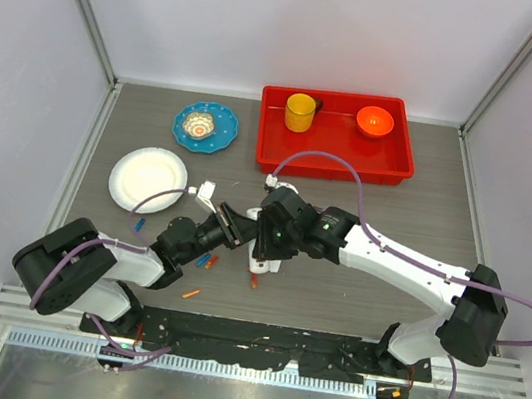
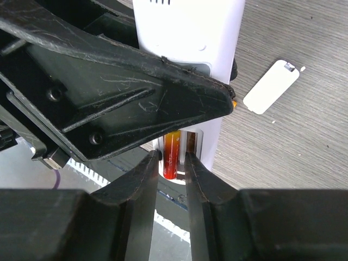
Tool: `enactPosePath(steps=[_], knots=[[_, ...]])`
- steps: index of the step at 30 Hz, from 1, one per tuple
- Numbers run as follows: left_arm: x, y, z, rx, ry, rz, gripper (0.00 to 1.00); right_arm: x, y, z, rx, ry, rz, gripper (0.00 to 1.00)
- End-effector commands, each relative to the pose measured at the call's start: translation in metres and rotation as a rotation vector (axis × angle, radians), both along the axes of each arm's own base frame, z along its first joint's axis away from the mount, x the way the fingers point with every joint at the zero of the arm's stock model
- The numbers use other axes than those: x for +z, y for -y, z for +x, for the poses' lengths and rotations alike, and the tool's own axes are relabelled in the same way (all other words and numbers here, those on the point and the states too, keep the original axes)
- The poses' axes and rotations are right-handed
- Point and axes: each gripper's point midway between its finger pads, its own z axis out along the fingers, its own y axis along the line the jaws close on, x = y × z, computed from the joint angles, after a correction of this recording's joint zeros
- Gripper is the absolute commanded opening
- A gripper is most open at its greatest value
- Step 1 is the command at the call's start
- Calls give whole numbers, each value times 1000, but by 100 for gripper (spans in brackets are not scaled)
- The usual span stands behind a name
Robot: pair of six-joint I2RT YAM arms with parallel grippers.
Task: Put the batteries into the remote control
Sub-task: Load the battery into the remote control.
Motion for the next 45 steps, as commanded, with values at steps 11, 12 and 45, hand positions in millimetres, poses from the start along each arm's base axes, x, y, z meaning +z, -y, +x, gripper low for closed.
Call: enactPosePath(steps=[11, 12, 45], knots=[[87, 11, -34, -140, 224, -269, 0, 31, -28, 25, -22, 92, 128, 38], [85, 12, -35, -143, 219, -267, 0, 30, -26, 24, -19, 89, 118, 38], [74, 15, -26, -111, 215, -224, 0, 44, 24, 4, 54, 80, -78, 56]])
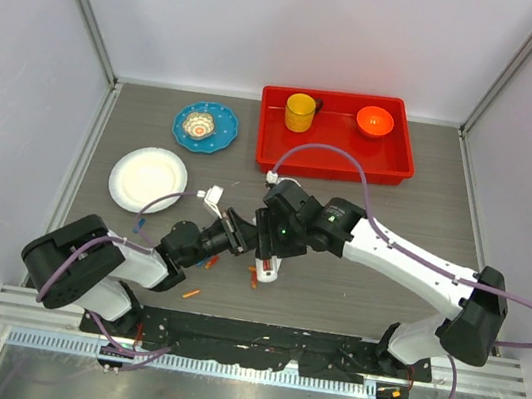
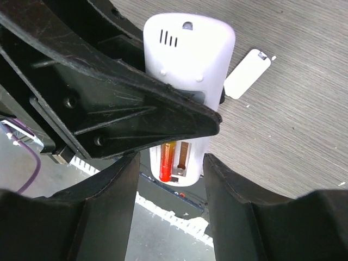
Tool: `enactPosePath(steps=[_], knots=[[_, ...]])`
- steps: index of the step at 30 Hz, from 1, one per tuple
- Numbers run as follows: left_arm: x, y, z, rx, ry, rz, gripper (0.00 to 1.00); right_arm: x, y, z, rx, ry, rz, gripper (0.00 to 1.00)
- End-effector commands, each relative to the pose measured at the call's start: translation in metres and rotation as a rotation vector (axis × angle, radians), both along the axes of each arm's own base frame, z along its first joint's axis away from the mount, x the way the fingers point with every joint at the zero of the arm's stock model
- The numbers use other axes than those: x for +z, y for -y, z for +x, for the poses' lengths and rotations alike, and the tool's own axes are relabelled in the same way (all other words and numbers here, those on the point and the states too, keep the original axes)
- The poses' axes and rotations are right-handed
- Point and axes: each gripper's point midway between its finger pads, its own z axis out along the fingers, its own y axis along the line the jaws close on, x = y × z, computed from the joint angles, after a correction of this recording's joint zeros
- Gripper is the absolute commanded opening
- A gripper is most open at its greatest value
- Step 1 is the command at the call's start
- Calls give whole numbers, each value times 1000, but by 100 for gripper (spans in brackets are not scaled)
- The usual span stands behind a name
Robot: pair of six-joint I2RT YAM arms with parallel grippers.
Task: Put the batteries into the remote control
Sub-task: Load the battery into the remote control.
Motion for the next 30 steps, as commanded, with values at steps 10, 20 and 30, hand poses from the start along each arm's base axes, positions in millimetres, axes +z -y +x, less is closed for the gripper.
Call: enactPosePath(steps=[10, 20, 30], knots=[[74, 3, -6, -26, 206, -197, 0, 87, 18, 10, 9, 187, 104, 57], [96, 3, -12, -76, 195, -288, 0, 89, 37, 22, -150, 466, 517, 81], [118, 6, -23, -143, 213, -340, 0, 81, 32, -4, -34, 356, 745, 88]])
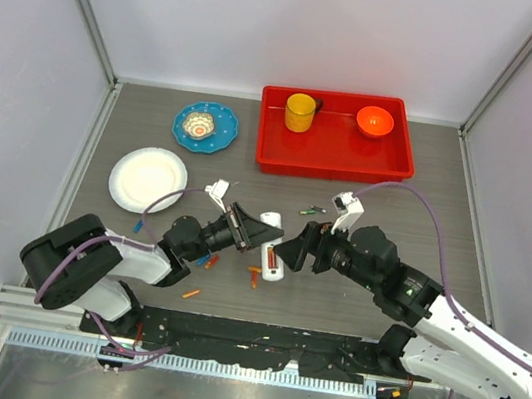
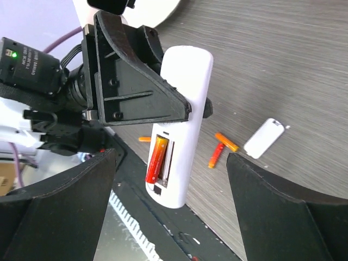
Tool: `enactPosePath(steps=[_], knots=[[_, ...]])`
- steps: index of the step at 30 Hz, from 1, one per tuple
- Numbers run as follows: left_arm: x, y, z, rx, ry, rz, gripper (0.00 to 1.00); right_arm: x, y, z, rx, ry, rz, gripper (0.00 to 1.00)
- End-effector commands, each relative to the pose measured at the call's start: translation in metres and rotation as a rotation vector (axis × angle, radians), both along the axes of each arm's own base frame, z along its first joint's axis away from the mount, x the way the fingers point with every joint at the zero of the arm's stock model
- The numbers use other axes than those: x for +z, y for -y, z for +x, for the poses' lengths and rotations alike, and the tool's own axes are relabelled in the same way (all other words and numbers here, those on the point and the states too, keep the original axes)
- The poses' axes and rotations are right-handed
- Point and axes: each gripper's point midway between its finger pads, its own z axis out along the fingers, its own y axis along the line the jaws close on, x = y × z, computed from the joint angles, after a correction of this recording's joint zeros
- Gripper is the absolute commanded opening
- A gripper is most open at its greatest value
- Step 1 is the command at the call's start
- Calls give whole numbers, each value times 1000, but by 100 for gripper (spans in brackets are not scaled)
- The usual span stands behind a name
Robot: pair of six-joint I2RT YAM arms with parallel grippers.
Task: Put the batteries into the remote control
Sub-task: Load the battery into the remote control.
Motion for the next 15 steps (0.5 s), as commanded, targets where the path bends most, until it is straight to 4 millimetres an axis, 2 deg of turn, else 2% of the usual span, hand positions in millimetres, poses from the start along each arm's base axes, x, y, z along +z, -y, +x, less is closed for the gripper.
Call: enactPosePath(steps=[1, 2, 8, 15], knots=[[88, -7, -15, -49, 222, -247, 0, 31, -14, -7, 83, 15, 226, 88], [89, -7, -16, -51, 220, -252, 0, 25, -12, -7, 95, -17, 249, 88], [100, -7, -18, -62, 241, -272, 0, 22, -7, -7, 141, -45, 346, 87], [102, -3, -15, -69, 242, -274, 0, 16, -18, -20, 250, -126, 408, 83]])
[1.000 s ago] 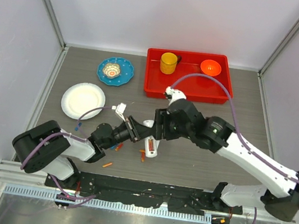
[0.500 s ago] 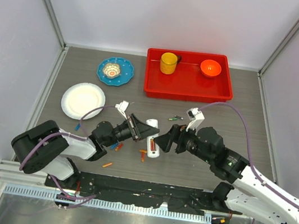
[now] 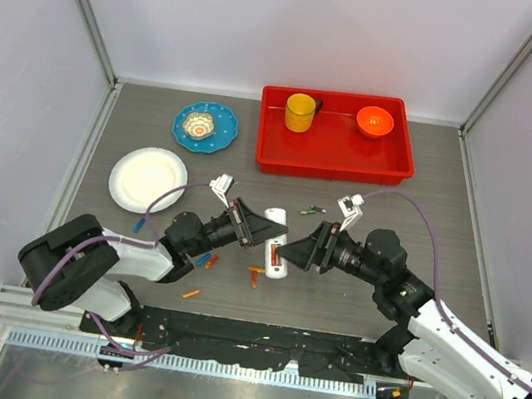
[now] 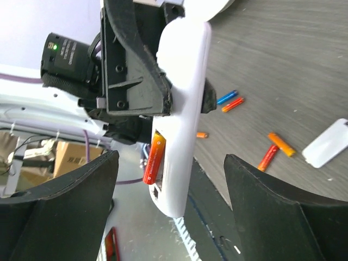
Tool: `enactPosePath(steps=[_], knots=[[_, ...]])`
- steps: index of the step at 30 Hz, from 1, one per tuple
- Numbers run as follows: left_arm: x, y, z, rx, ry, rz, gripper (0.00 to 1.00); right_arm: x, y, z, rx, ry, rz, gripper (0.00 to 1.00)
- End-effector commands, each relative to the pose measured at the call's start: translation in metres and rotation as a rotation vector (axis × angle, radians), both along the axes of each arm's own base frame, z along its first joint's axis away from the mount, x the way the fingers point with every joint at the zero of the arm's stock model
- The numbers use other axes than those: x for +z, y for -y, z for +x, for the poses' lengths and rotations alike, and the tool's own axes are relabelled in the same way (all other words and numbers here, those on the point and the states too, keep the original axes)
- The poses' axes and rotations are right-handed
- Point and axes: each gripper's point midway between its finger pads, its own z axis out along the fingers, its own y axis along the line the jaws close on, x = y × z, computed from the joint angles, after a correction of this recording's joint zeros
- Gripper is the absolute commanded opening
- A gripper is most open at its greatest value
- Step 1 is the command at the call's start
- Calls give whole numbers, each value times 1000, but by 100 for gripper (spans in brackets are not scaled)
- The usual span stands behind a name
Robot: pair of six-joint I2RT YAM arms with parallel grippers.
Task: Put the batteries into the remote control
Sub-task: Load the battery into the remote control.
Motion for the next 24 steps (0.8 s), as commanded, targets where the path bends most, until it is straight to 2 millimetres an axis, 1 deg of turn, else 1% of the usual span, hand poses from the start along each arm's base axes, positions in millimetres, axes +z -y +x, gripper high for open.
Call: enactPosePath(steps=[1, 5, 14, 17, 24], knots=[[76, -11, -11, -10, 219, -221, 0, 23, -13, -15, 124, 17, 124, 83], [76, -11, -9, -5, 218, -220, 0, 21, -15, -19, 152, 5, 125, 81], [77, -12, -9, -1, 218, -223, 0, 9, -16, -24, 182, -22, 98, 75], [77, -12, -9, -2, 219, -223, 0, 5, -16, -24, 180, -33, 91, 73], [80, -12, -12, -16, 222, -228, 0, 3, -17, -18, 150, -55, 113, 70]])
